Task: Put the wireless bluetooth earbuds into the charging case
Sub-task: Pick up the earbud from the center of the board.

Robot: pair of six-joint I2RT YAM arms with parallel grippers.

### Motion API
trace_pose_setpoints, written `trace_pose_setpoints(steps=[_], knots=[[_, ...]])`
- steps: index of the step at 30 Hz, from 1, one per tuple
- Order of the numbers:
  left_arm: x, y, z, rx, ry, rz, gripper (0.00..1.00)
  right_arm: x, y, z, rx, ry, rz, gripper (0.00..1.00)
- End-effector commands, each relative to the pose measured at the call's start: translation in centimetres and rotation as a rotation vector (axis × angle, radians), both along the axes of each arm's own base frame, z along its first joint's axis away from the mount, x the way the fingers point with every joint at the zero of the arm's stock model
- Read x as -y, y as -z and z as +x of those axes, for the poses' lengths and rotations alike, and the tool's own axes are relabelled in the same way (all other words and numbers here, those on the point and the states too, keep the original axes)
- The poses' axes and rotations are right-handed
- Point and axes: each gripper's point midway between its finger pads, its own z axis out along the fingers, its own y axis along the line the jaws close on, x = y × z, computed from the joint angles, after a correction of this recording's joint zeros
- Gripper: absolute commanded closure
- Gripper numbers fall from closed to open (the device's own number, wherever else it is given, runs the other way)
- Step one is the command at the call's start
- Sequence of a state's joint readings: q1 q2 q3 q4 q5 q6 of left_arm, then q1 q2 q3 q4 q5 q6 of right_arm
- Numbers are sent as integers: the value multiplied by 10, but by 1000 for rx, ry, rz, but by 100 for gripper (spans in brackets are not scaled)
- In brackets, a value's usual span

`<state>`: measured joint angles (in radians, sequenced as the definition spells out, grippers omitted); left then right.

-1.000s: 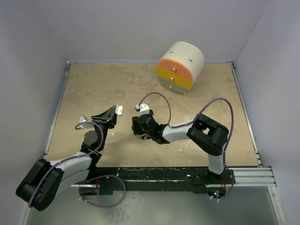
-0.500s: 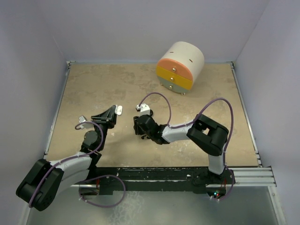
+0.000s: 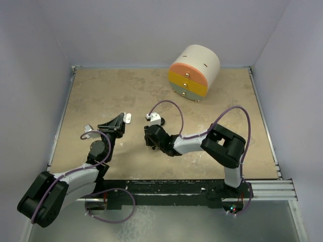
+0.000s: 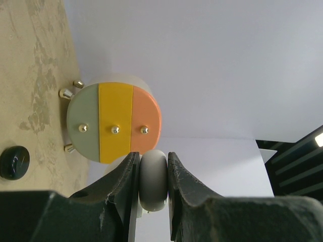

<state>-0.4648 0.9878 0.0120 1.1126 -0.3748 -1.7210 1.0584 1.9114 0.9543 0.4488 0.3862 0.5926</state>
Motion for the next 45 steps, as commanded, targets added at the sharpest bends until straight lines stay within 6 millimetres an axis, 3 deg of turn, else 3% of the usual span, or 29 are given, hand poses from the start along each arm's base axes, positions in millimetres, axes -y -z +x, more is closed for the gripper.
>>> trace_pose_setpoints(steps=[1, 8, 14, 23, 30, 42, 45], knots=[[-11, 28, -13, -46, -16, 1, 100, 11, 25, -8, -52, 23, -86, 70], [-12, 30, -13, -51, -17, 1, 100, 15, 31, -7, -55, 39, -111, 80], [-12, 30, -12, -54, -18, 5, 100, 18, 17, -5, -28, 60, -111, 94], [-3, 36, -7, -80, 15, 36, 100, 28, -65, 1, 82, 30, -101, 99], [14, 39, -1, -102, 78, 73, 100, 41, -97, 2, 94, -8, -240, 100], [36, 46, 8, -126, 164, 178, 100, 54, -182, 11, 168, -76, -326, 100], [41, 45, 11, -125, 180, 201, 100, 54, -189, 14, 160, -91, -375, 100]])
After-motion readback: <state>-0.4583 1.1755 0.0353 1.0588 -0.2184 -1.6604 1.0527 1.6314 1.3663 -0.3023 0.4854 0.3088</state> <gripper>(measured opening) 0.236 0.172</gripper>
